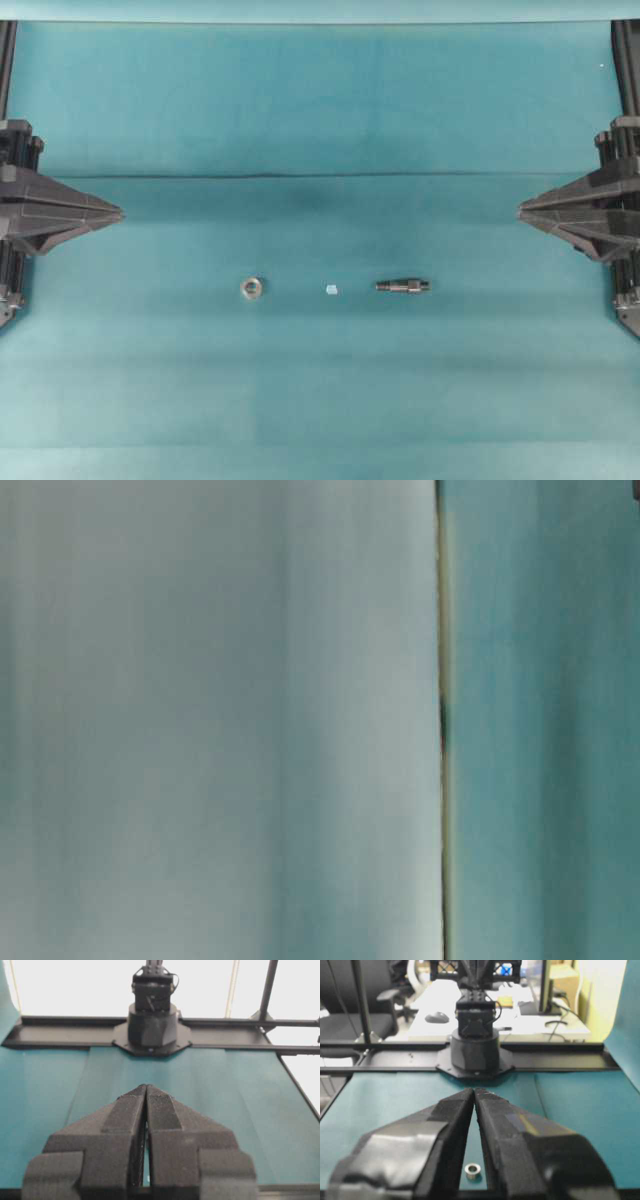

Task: Insert the washer onto the shaft with both hands.
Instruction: 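Move left gripper over the silver washer and right gripper over the shaft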

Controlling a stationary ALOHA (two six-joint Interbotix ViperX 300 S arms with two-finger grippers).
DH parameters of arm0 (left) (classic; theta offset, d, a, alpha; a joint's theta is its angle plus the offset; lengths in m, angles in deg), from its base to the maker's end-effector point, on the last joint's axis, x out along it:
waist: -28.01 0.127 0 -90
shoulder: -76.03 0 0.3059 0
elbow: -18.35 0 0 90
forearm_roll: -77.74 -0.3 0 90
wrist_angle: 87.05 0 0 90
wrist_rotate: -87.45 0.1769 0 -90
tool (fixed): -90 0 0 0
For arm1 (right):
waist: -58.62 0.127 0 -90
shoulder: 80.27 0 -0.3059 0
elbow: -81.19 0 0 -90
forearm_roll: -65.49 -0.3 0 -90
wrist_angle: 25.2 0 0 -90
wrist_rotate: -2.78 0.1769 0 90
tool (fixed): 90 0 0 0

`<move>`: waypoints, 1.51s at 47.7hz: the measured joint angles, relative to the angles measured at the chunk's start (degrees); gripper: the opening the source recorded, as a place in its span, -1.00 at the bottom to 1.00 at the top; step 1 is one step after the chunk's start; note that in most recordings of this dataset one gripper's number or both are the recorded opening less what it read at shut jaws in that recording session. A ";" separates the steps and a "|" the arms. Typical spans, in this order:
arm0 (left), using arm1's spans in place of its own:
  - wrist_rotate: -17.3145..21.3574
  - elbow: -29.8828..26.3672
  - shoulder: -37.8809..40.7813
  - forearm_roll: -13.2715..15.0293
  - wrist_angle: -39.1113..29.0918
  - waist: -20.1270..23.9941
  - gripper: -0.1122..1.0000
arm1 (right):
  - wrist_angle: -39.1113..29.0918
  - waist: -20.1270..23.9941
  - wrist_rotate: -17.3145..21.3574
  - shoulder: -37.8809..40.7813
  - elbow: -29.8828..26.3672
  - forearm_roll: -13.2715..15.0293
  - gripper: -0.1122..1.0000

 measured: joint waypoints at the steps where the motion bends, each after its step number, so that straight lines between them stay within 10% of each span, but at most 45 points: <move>1: 0.00 0.00 0.09 -0.09 -0.09 0.00 -0.75 | 0.00 0.00 0.00 0.00 0.00 0.00 -0.80; 28: -5.45 -8.35 10.81 -0.44 -14.77 -1.23 -0.75 | -22.15 0.35 5.98 -2.37 -1.32 -2.55 -0.98; 72: -6.06 -26.02 37.62 -0.44 -38.50 -2.72 -0.75 | -42.36 0.53 8.61 30.59 -19.07 -0.70 -0.98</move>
